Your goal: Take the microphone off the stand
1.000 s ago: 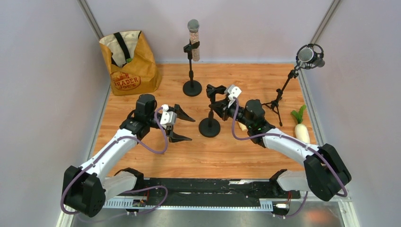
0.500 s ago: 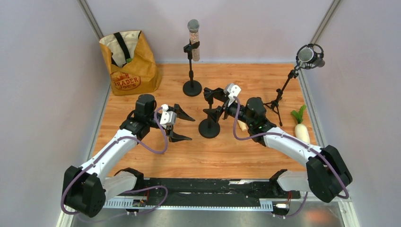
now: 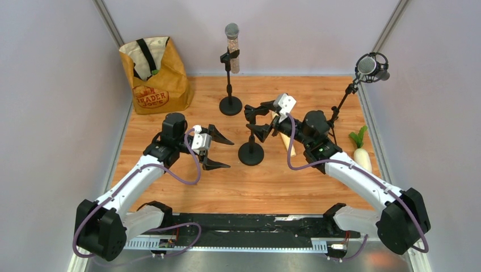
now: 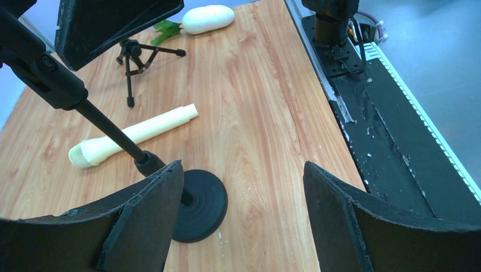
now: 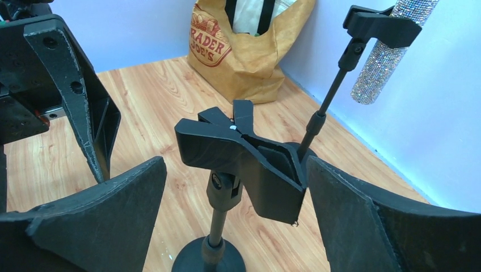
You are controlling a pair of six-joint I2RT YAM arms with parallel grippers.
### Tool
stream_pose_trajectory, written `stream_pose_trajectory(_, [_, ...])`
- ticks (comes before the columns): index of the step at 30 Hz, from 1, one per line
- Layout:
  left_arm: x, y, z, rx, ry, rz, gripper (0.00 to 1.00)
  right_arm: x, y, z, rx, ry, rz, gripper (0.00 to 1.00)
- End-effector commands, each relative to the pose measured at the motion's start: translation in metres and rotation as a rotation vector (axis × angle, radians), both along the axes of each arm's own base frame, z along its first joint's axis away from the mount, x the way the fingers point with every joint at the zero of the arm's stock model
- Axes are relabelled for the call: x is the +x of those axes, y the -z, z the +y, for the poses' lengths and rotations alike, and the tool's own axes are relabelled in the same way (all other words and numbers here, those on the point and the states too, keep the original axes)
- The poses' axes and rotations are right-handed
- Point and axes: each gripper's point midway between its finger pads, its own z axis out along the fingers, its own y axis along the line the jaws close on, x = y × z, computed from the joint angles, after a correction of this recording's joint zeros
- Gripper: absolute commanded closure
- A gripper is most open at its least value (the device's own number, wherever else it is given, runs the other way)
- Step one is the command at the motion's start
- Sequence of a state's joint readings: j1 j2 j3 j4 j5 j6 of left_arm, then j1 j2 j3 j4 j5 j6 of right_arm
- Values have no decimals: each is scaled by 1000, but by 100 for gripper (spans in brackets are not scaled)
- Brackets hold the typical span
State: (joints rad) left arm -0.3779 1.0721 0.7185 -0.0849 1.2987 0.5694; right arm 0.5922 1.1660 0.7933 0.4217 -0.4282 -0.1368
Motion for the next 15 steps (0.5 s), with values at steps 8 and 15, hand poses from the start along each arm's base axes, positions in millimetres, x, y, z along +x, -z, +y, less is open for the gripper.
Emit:
stream_pose_trajectory(8, [-2, -5, 1, -21, 18, -26, 16, -4, -57, -11, 136, 40, 22, 0])
stream_pose_trajectory(15, [-2, -3, 0, -19, 16, -23, 15, 2, -72, -12, 224, 69, 92, 0])
